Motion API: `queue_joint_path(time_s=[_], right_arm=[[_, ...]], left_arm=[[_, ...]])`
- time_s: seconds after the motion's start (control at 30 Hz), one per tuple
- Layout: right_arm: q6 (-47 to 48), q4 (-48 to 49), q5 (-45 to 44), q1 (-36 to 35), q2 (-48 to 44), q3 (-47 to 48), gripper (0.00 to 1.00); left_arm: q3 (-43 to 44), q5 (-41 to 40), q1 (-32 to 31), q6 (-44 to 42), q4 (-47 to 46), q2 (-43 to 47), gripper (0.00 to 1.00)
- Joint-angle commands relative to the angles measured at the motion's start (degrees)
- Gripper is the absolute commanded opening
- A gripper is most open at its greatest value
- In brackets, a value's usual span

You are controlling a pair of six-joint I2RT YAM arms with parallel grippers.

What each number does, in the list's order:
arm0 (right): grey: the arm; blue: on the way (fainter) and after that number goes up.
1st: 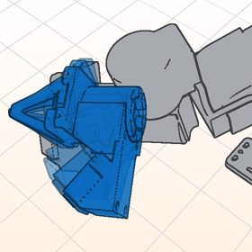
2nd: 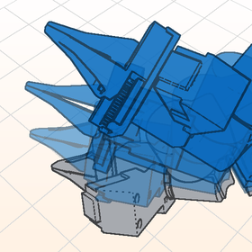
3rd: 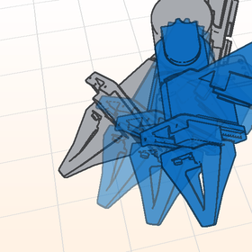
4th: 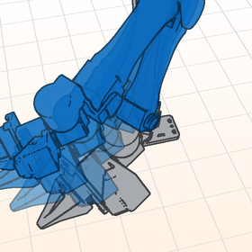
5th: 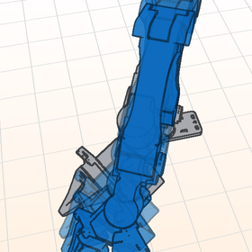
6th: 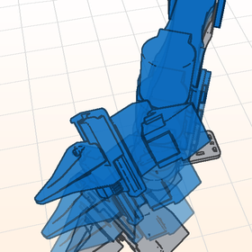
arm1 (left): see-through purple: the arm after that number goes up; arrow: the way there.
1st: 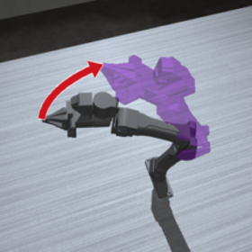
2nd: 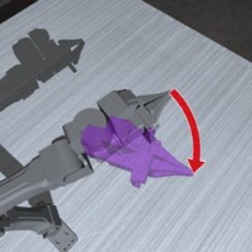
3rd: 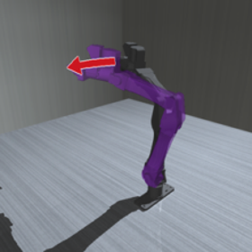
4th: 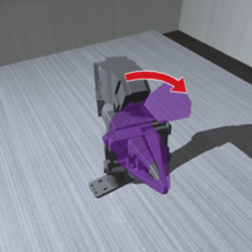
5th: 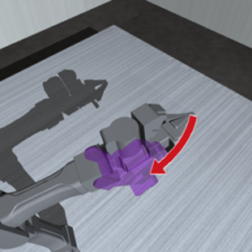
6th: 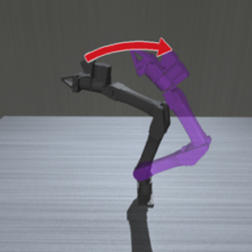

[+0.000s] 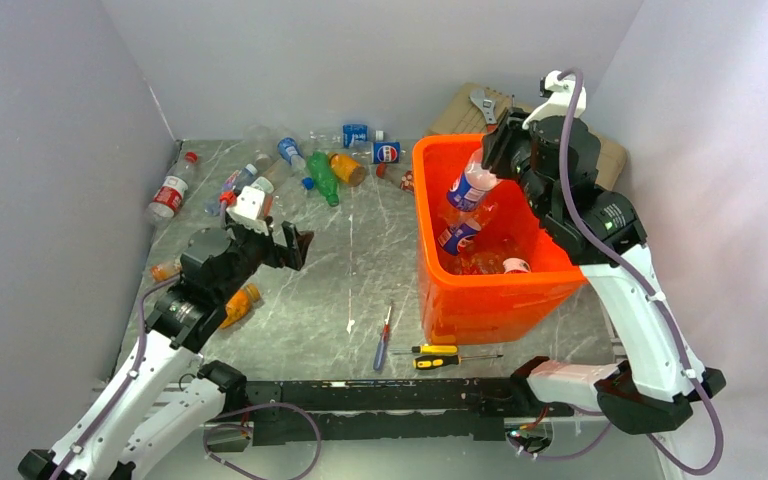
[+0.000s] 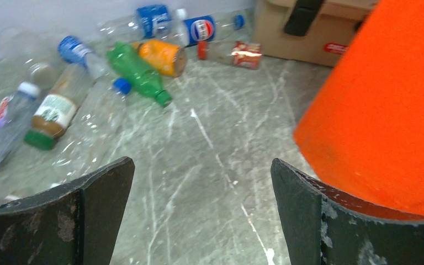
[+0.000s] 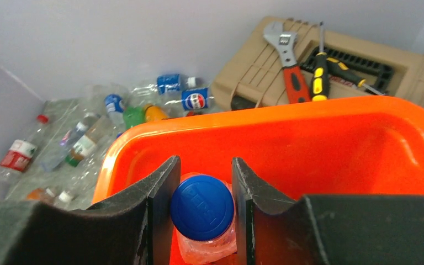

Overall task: Put the plastic bottles in the bin
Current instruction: Place the plastic bottle in the trash bin, then pick up the plastic bottle at the center of the board.

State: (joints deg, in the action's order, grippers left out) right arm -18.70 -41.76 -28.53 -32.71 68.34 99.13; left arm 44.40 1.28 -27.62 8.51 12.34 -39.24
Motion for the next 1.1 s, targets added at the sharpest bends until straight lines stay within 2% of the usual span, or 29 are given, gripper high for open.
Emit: queue_joint_path(time_s=[0.0,0.03,0.1,0.2,0.33,0.43,0.73,0.93,1.0,1.07], right_arm=[[-4.66,-3.95,10.23,2.43,1.11,2.7,0.48],[-4.74,-3.84,10.74,2.55,0.81,2.3,0.63],[-4.85,-3.29,11.26,2.56,-0.18,1.34,0.78],[-4.47,-2.65,12.15,2.56,-1.61,1.65,0.85],[-3.91,-4.8,13.43,2.56,-1.69,5.44,0.88],[-3.61,-4.35,17.97,2.52,-2.28,7.32,0.88],[-5.32,10.01,46.54,-0.95,-4.56,6.42,0.85],[-0.04,13.38,47.21,-13.82,-2.13,4.63,0.86],[1.91,14.13,47.82,-15.77,-1.83,3.0,0.87],[2.46,16.45,46.94,-16.32,-2.99,-0.21,0.87]], left_arm=[[3.33,-9.76,-0.21,1.42,2.71,-0.8,1.0],[3.4,-9.93,-0.24,1.54,2.7,-0.91,0.99],[3.41,-10.29,-0.25,1.85,2.76,-1.09,0.99],[3.41,-11.03,-0.24,2.05,2.78,-1.32,1.0],[3.15,-11.97,-0.23,2.02,2.69,-1.57,0.99],[3.29,-13.71,-0.24,2.34,3.13,-2.24,0.99],[3.98,-21.02,-0.25,3.1,4.81,-5.21,1.0],[7.27,-32.77,-0.17,3.38,11.3,-11.79,0.99],[9.61,-32.05,0.16,3.04,15.07,-16.04,0.99],[12.7,-27.67,2.66,4.28,19.24,-21.28,1.0]])
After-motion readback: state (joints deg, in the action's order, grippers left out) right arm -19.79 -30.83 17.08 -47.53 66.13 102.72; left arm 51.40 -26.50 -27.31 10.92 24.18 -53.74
